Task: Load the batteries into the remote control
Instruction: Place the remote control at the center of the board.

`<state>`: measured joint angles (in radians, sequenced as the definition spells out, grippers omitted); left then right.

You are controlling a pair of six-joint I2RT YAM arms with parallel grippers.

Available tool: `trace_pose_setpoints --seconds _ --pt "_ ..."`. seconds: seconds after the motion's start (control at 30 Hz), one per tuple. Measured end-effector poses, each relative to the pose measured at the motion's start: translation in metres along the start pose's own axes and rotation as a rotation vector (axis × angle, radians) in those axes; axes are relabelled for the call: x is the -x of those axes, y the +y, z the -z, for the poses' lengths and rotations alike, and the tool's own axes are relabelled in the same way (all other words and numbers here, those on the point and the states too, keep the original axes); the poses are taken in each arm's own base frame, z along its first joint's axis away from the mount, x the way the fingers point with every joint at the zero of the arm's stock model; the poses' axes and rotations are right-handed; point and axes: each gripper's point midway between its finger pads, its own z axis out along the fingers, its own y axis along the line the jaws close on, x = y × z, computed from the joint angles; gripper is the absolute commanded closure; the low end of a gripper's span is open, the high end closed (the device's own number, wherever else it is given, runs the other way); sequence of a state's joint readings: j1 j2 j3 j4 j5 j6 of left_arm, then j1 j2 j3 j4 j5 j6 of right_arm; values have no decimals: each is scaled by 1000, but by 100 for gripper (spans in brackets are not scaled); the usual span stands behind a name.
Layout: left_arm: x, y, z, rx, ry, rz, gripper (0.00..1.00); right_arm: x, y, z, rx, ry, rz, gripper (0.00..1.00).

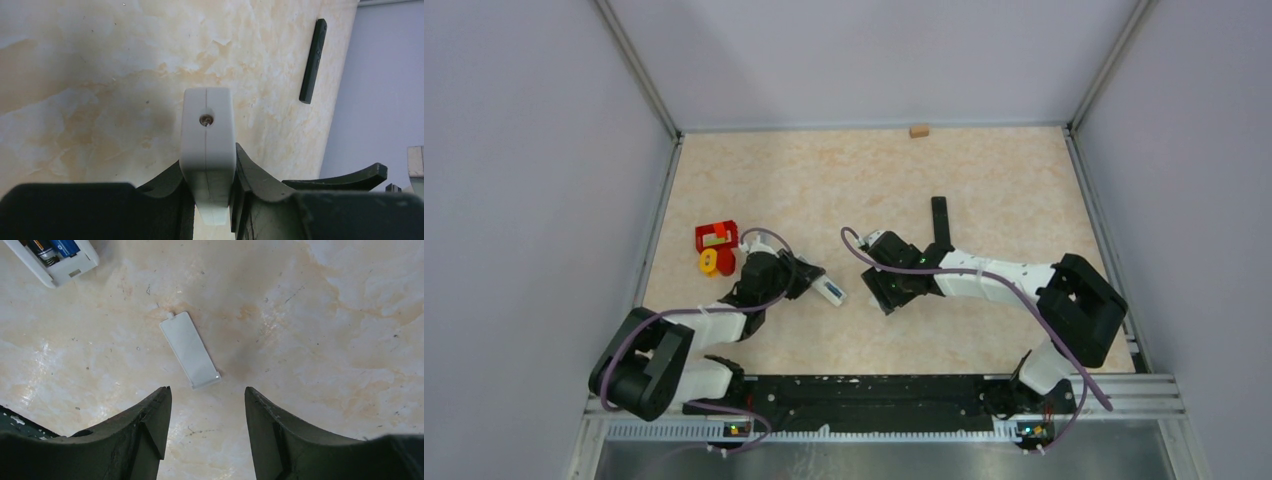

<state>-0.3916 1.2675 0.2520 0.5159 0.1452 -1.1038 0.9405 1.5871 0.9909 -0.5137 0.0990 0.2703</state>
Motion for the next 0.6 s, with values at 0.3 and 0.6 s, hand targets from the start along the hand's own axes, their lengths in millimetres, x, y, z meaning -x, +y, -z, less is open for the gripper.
trace_pose_setpoints --seconds 0.3,0.6 --pt "11 12 0 85 -120 56 47 3 1 -1 3 -12 -2 43" --pt "19 36 21 223 -207 136 36 1 3 -3 20 -1 19 43"
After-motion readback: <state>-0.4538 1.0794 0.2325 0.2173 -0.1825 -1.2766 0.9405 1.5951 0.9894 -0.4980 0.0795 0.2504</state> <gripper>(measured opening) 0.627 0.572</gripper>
